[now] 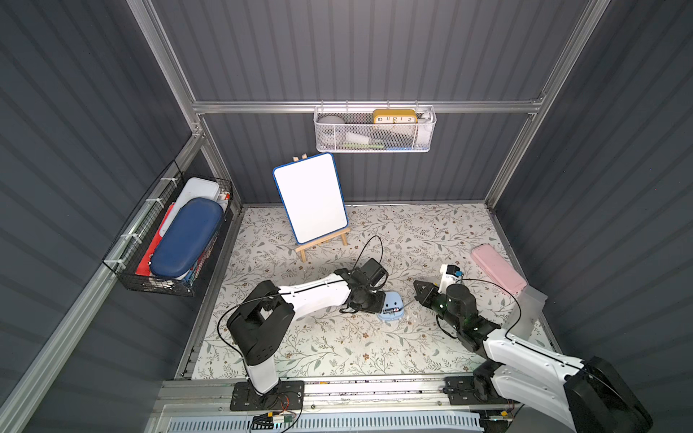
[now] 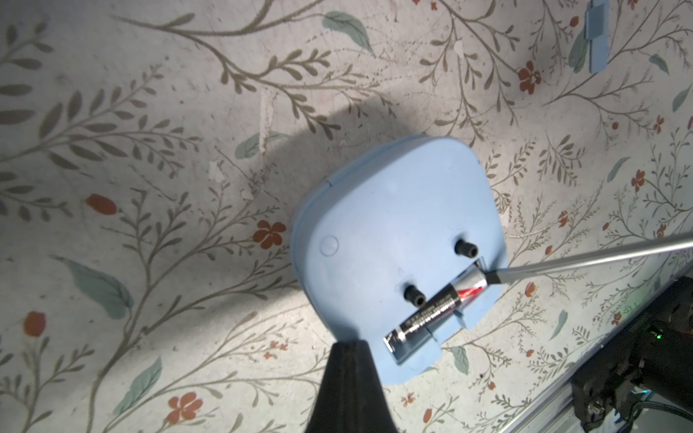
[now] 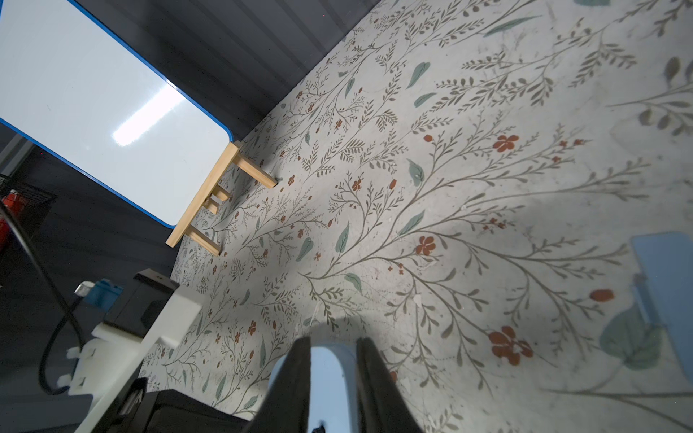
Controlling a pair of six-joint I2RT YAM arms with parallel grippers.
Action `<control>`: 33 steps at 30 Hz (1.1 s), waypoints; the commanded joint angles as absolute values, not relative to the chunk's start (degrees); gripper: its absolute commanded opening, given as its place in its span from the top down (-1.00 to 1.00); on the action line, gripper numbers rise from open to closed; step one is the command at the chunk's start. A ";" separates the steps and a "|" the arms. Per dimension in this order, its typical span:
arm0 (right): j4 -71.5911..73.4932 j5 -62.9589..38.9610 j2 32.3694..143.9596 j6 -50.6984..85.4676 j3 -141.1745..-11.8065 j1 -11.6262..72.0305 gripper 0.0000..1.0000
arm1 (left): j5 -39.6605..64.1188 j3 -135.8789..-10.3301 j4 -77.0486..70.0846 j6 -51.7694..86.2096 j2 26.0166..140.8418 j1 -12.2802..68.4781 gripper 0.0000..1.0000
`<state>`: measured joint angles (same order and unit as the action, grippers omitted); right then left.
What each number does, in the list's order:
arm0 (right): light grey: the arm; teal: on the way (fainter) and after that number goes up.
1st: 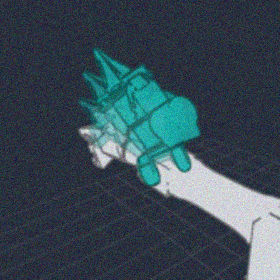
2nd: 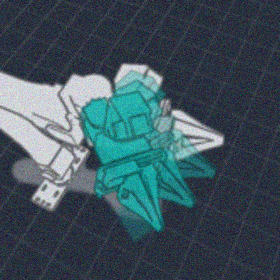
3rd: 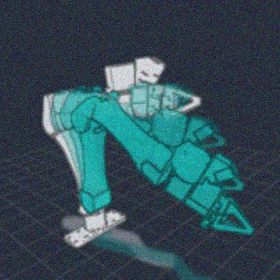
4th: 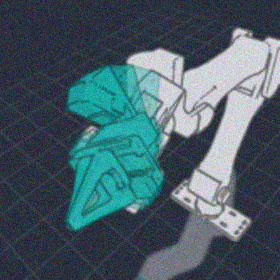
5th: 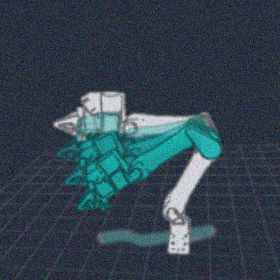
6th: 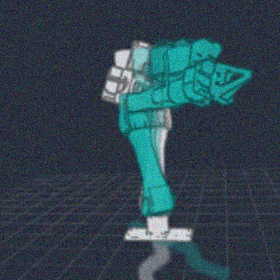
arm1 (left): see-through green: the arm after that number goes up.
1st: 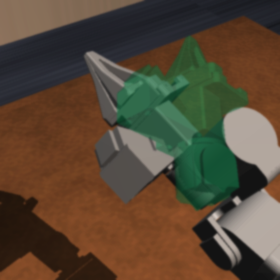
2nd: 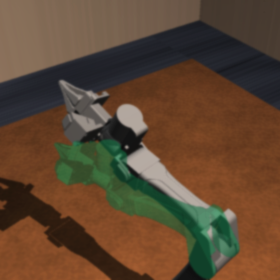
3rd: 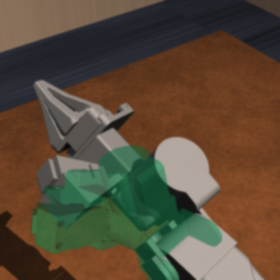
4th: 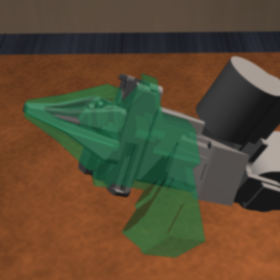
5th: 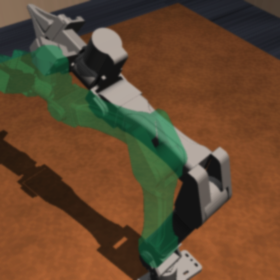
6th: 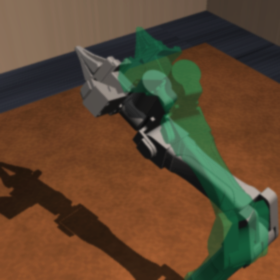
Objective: Remove the battery from the alarm
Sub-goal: Release the battery from the alarm.
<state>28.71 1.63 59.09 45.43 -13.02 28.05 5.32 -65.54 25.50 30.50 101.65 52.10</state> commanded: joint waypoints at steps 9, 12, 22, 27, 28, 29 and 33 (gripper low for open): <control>34.85 -5.91 61.34 50.92 -9.66 24.03 1.00 | 3.69 -63.25 28.83 30.42 106.62 52.53 1.00; 36.04 -6.33 61.37 51.70 -9.43 23.32 1.00 | 3.69 -63.32 28.74 30.42 106.78 52.60 1.00; 37.02 -6.85 60.10 52.95 -9.01 22.16 1.00 | 3.85 -63.50 28.39 30.41 107.19 52.89 1.00; 36.21 -6.64 57.83 52.92 -9.27 21.28 1.00 | 3.87 -63.60 28.48 30.41 107.19 53.01 1.00; 35.78 -6.66 57.43 52.91 -9.40 21.23 1.00 | 3.87 -63.63 28.48 30.41 107.16 53.02 1.00; 35.85 -6.60 57.07 53.04 -9.24 21.10 1.00 | 3.85 -63.71 28.48 30.41 107.18 53.02 1.00; 35.05 -6.90 56.24 52.81 -9.58 20.83 1.00 | 3.87 -63.64 28.48 30.41 107.30 53.14 1.00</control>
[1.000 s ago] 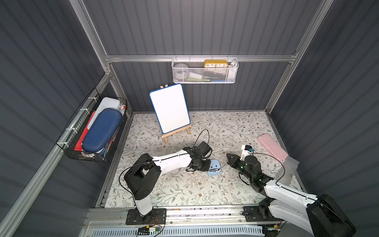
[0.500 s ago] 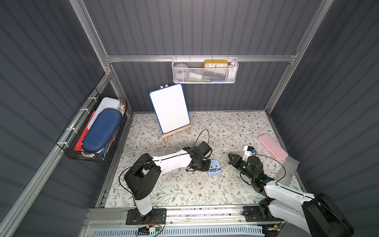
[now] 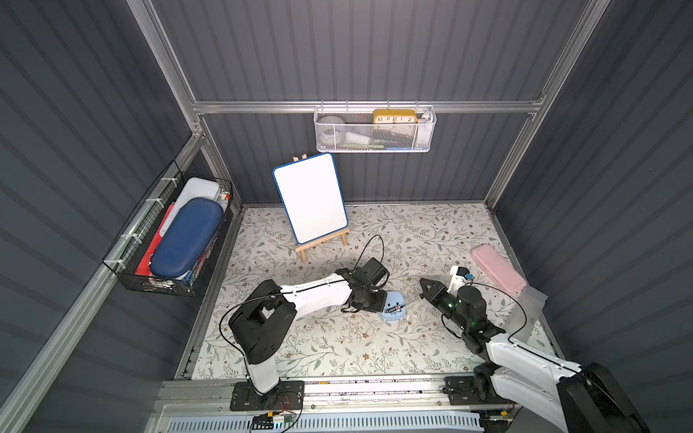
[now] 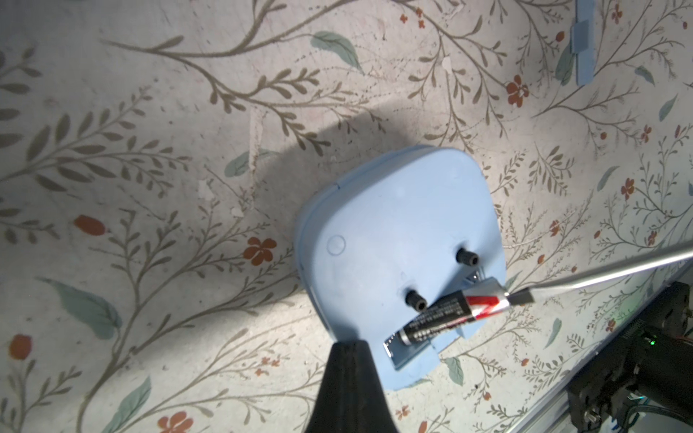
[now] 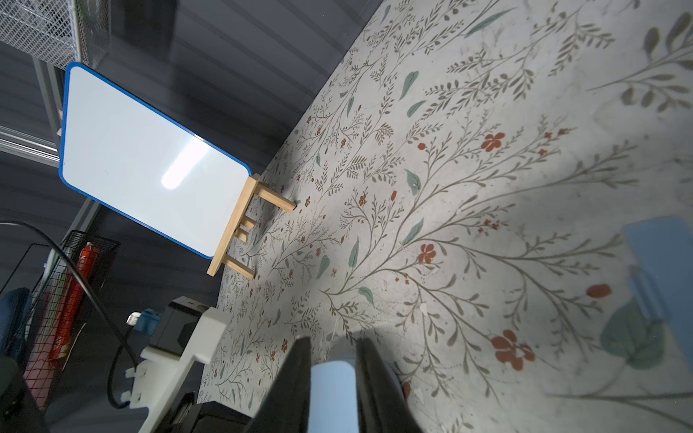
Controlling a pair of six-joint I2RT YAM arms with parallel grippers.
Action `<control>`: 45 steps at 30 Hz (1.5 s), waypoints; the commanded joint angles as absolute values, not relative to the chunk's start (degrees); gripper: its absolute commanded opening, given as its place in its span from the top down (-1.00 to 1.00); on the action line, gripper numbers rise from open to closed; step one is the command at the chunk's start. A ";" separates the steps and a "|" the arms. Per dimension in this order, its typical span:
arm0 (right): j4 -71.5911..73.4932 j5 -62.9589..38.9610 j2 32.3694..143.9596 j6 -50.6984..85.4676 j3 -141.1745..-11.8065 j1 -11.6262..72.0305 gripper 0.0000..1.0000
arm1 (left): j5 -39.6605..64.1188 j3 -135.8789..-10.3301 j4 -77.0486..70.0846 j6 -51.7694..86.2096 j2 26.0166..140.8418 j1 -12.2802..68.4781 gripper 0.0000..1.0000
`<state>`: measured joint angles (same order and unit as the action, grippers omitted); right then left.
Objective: Remove the battery from the alarm
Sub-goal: Release the battery from the alarm, then place the screwdriver at the center of the board.
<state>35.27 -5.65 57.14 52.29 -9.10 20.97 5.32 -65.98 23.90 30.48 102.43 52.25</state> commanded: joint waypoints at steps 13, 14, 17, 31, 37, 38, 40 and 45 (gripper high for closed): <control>20.04 -2.99 47.84 48.19 -10.98 20.74 1.00 | 3.14 -63.92 29.18 30.41 106.78 53.19 1.00; 19.75 -2.90 47.53 48.09 -11.22 20.70 1.00 | 3.16 -63.98 29.18 30.44 106.79 53.20 1.00; 18.11 -2.64 45.82 47.24 -12.10 20.72 1.00 | 3.16 -64.10 29.36 30.37 106.72 53.24 1.00; -33.96 0.33 58.29 34.82 -43.99 20.57 1.00 | -0.85 -64.28 30.44 31.42 101.83 53.22 0.71; -47.12 -3.47 74.56 26.84 -58.41 20.56 1.00 | -3.57 -65.07 31.55 31.13 95.70 53.20 -0.08; -49.59 -3.20 76.95 26.17 -60.49 20.57 1.00 | -4.24 -65.21 32.17 31.18 94.44 53.21 -0.19; -51.92 -3.36 81.39 24.58 -62.78 20.56 1.00 | -5.46 -65.00 33.14 31.21 91.81 53.19 -0.31; -57.99 -2.36 94.65 21.29 -69.63 20.82 1.00 | -5.51 -61.60 30.28 25.01 83.52 53.19 -0.51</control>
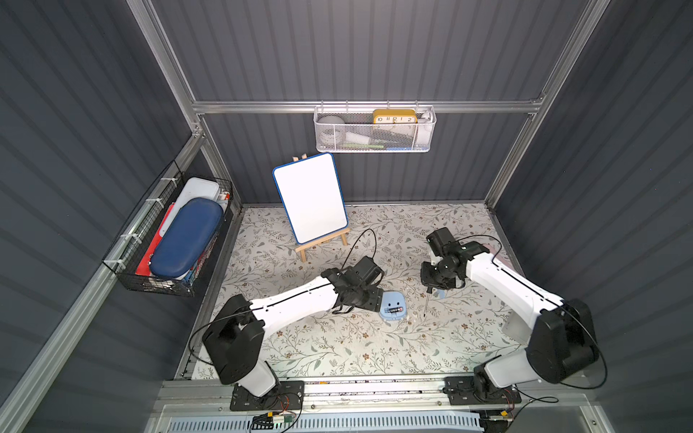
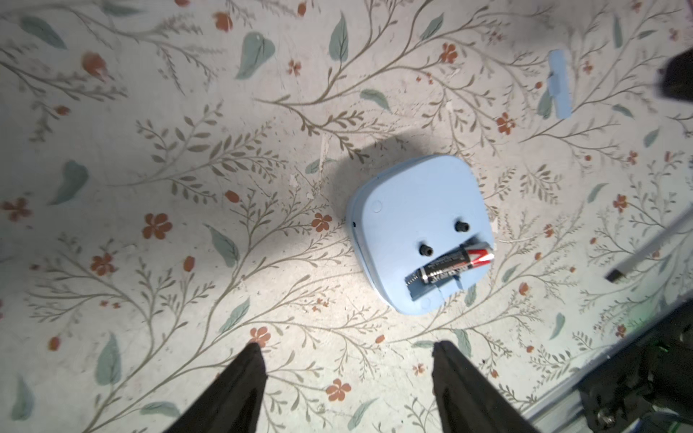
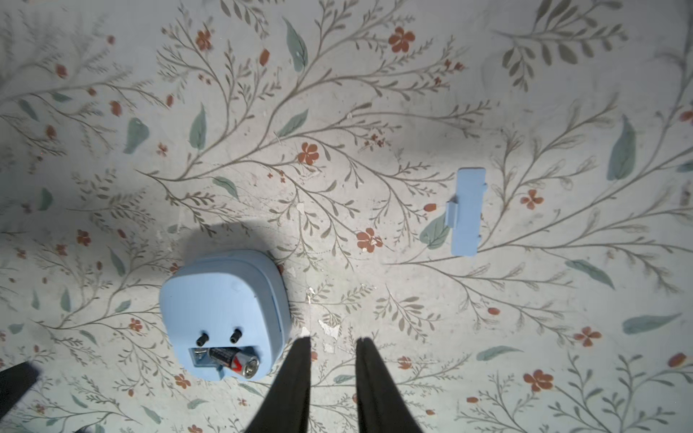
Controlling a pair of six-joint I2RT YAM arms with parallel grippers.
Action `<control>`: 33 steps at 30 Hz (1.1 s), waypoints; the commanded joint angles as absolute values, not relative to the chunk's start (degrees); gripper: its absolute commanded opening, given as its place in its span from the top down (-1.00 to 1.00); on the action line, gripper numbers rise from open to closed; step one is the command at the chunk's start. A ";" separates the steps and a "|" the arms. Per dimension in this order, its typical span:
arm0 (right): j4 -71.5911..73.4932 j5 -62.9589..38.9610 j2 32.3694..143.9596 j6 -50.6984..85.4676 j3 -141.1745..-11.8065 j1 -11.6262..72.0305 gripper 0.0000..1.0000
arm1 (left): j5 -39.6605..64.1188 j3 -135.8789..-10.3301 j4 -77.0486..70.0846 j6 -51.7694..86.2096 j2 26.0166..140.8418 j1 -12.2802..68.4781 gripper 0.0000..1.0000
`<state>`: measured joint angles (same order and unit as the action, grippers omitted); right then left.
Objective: Remove the battery from the alarm
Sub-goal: Place the screwdriver at the center of the board.
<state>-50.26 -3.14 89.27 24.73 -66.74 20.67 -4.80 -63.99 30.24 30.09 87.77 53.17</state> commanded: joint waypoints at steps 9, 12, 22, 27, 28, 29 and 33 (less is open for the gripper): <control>-54.33 0.71 107.78 22.35 -74.62 21.22 0.98 | -2.66 -60.05 25.50 15.01 77.71 53.22 -0.52; -52.51 0.99 109.82 23.06 -74.44 21.45 0.84 | -3.47 -60.29 25.80 16.29 79.52 53.20 -0.53; -49.65 1.58 112.84 23.10 -71.98 21.92 0.35 | -1.94 -57.78 23.57 21.80 80.60 53.26 -0.57; -49.93 3.09 114.28 22.85 -72.98 22.65 0.12 | -2.07 -57.98 24.00 22.05 81.65 53.20 -0.62; -49.80 2.91 114.06 22.89 -73.12 22.67 0.10 | -1.94 -57.96 23.95 22.13 81.96 53.25 -0.62; -49.37 3.64 113.43 23.31 -72.95 22.79 0.11 | -2.17 -57.90 23.91 22.38 82.23 53.25 -0.62; -48.14 2.53 109.95 22.97 -72.75 23.06 0.06 | -2.46 -56.92 22.72 23.60 83.27 53.16 -0.64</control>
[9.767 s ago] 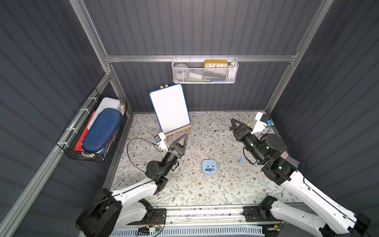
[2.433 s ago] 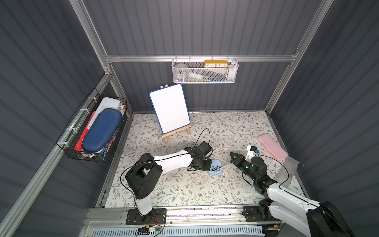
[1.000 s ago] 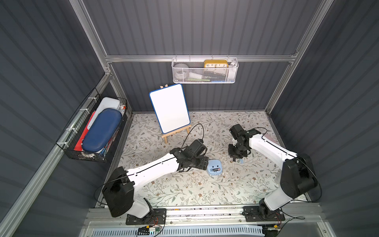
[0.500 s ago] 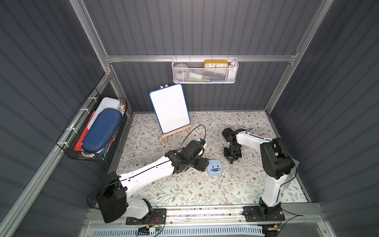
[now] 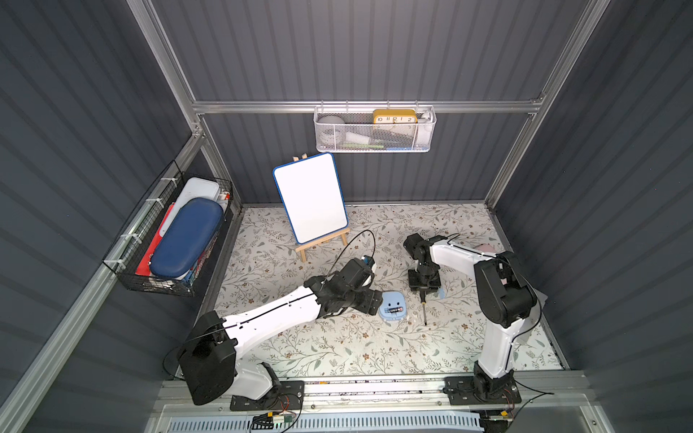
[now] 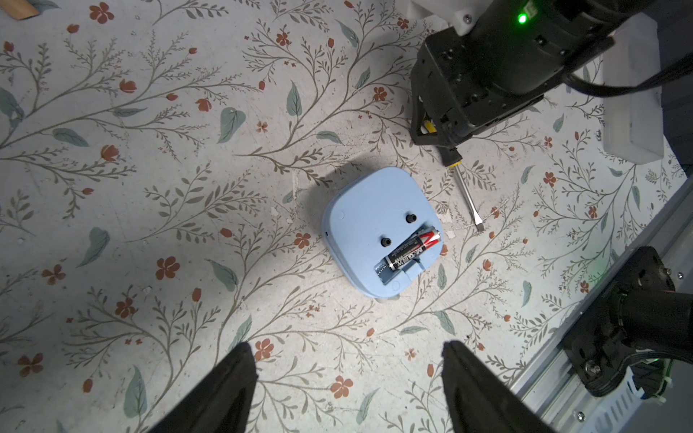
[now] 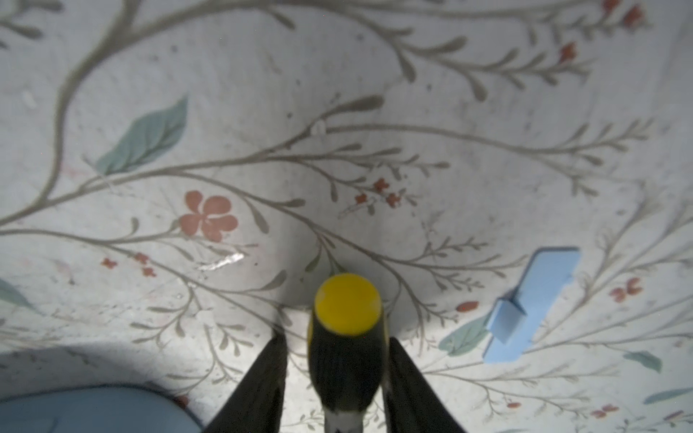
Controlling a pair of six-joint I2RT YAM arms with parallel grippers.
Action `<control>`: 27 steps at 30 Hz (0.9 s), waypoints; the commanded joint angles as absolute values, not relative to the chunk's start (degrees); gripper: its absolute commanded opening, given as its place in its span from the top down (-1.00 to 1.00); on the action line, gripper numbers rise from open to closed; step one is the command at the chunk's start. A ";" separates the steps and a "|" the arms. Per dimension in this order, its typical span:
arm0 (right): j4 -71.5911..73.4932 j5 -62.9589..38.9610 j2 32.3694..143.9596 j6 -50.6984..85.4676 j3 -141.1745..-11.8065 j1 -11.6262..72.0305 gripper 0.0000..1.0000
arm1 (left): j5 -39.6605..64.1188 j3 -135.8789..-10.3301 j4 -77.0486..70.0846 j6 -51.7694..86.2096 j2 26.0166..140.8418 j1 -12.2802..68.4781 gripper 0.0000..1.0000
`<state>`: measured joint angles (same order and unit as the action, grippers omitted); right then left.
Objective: Remove the battery from the alarm
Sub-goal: Place the screwdriver at the center of the board, then adjust the alarm at the center of the board.
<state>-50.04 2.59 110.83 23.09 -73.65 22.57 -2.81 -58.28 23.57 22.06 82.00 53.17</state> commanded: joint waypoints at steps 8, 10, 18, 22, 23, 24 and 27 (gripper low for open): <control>-48.61 -0.43 102.44 21.34 -71.95 24.46 0.01 | 8.76 -47.22 14.20 33.82 80.70 43.89 -0.39; -48.31 -0.24 100.48 21.29 -71.27 24.55 0.04 | 10.39 -44.82 13.19 34.64 79.76 43.79 -0.01; -45.94 -7.02 108.05 18.13 -77.12 26.56 1.00 | 14.92 -44.02 13.02 35.14 83.03 54.02 1.00; -43.27 -9.89 112.03 18.04 -79.50 27.35 1.00 | 16.52 -43.84 11.41 37.80 85.73 55.55 1.00; -43.46 -10.80 112.92 17.78 -80.49 27.43 1.00 | 17.83 -43.61 9.51 38.30 86.80 55.55 1.00; -43.36 -11.42 113.51 17.68 -81.03 27.50 1.00 | 18.53 -43.80 8.21 38.99 88.24 55.56 1.00; -43.83 -11.39 114.69 17.41 -82.17 27.81 1.00 | 20.47 -45.05 4.75 40.92 93.44 55.55 1.00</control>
